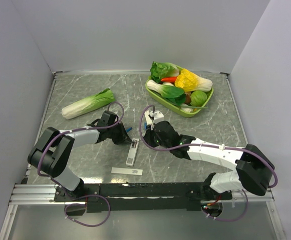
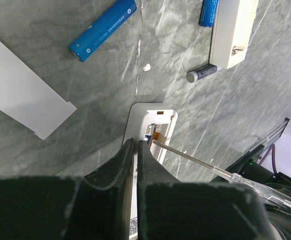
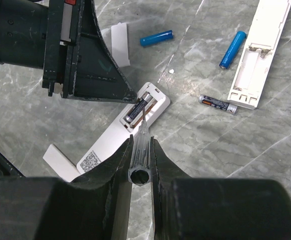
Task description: Unload the batteries from the remote control
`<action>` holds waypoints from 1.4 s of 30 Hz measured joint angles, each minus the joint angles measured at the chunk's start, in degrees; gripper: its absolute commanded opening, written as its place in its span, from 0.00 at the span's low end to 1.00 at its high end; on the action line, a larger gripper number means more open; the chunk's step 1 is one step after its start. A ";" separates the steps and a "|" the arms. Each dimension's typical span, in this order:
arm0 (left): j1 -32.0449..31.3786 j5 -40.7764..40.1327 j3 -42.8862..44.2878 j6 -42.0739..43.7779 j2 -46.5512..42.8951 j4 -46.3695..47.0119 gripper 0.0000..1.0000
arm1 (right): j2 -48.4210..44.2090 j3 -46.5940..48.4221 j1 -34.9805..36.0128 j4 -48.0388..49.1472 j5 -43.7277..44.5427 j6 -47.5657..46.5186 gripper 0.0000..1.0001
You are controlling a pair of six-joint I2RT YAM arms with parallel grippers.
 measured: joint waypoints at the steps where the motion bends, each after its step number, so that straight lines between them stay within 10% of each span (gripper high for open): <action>1: 0.00 0.02 -0.02 -0.02 0.00 0.02 0.09 | 0.09 0.00 0.00 0.07 -0.02 0.00 0.00; 42: 0.44 1.11 -1.51 -1.33 0.04 2.58 0.06 | 2.38 -7.19 4.90 17.31 9.75 -1.05 0.00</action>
